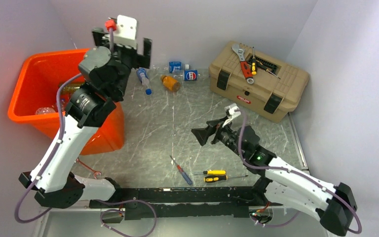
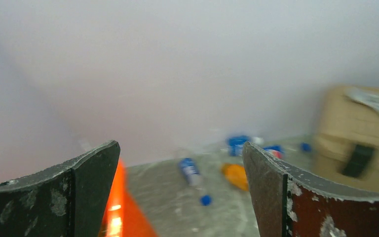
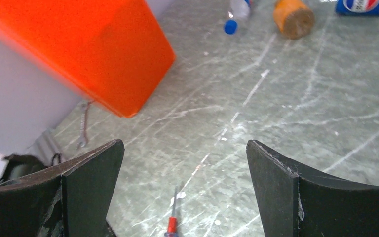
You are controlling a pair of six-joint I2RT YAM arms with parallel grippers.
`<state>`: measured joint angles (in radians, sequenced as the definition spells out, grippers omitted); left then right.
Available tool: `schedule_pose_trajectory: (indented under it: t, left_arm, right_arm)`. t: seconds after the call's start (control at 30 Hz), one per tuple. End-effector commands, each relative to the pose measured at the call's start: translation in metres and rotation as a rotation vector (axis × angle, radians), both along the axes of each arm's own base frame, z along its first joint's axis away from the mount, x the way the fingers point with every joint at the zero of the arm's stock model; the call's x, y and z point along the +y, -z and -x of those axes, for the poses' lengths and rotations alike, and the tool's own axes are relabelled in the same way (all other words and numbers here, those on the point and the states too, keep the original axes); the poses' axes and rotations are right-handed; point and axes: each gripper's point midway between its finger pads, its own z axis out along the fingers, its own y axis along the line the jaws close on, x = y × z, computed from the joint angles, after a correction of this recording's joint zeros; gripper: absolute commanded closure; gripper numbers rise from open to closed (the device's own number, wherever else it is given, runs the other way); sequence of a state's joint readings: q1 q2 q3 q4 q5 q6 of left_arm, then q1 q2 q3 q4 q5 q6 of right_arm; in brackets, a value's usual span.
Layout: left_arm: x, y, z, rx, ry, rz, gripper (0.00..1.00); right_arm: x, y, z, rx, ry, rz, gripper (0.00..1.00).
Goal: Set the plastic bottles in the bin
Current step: Place the plastic bottle in the trash bin, then pick up the plastic bottle at the center of the board.
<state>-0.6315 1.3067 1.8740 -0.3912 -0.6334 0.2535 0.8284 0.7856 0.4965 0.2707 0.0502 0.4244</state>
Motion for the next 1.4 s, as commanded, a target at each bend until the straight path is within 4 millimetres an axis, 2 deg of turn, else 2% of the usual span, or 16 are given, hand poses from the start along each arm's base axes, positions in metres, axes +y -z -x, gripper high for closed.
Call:
schedule_pose_trajectory:
  t: [0.0,0.07,0.13,0.2,0.3,0.47,0.5,0.53,0.57,0.6,0.63,0.67,0.73,1.0,1.13,1.37]
  left_arm:
    - [-0.096,0.048,0.024,0.145,0.415,-0.012,0.01]
    - [-0.126,0.081,0.038,0.231,0.555,-0.015,0.01]
    - [-0.142,0.109,0.054,0.291,0.654,0.002,0.01]
    - [-0.149,0.136,0.069,0.337,0.729,0.016,0.01]
    - [-0.152,0.163,0.094,0.377,0.823,0.054,0.01]
    - [-0.138,0.188,0.118,0.361,0.878,-0.011,0.01]
    - [-0.135,0.196,0.121,0.364,0.880,-0.027,0.01]
    - [-0.132,0.199,0.123,0.353,0.880,-0.036,0.01]
    - [-0.130,0.202,0.126,0.346,0.885,-0.042,0.00]
    - [-0.128,0.203,0.127,0.331,0.887,-0.043,0.01]
    - [-0.128,0.206,0.128,0.320,0.891,-0.043,0.00]
    - [-0.128,0.207,0.129,0.310,0.898,-0.044,0.00]
    - [-0.130,0.211,0.130,0.308,0.905,-0.045,0.00]
    - [-0.144,0.237,0.127,0.401,0.937,-0.052,0.01]
    - [-0.145,0.241,0.126,0.409,0.934,-0.057,0.01]
    - [-0.145,0.246,0.123,0.416,0.921,-0.059,0.00]
  right_arm:
    - [0.002,-0.018,-0.033,0.023,0.140,-0.031,0.01]
    - [0.006,-0.011,-0.049,0.045,0.191,0.012,0.01]
    - [0.012,-0.002,-0.066,0.058,0.230,0.052,0.01]
    - [0.022,0.015,-0.087,0.066,0.254,0.099,0.01]
    - [0.037,0.038,-0.129,0.101,0.278,0.144,0.01]
    - [0.061,0.077,-0.207,0.181,0.271,0.181,0.01]
    - [0.070,0.074,-0.224,0.169,0.255,0.174,0.01]
    - [0.077,0.087,-0.237,0.177,0.242,0.203,0.01]
    - [0.083,0.080,-0.249,0.152,0.234,0.209,0.00]
    - [0.090,0.084,-0.260,0.148,0.219,0.233,0.00]
    - [0.095,0.103,-0.271,0.175,0.204,0.267,0.00]
    - [0.098,0.111,-0.281,0.184,0.196,0.290,0.00]
    - [0.103,0.118,-0.301,0.188,0.190,0.308,0.00]
    - [0.114,0.142,-0.343,0.136,0.160,0.426,0.00]
    - [0.120,0.144,-0.355,0.101,0.154,0.449,0.00]
    - [0.121,0.171,-0.370,0.114,0.148,0.508,0.00]
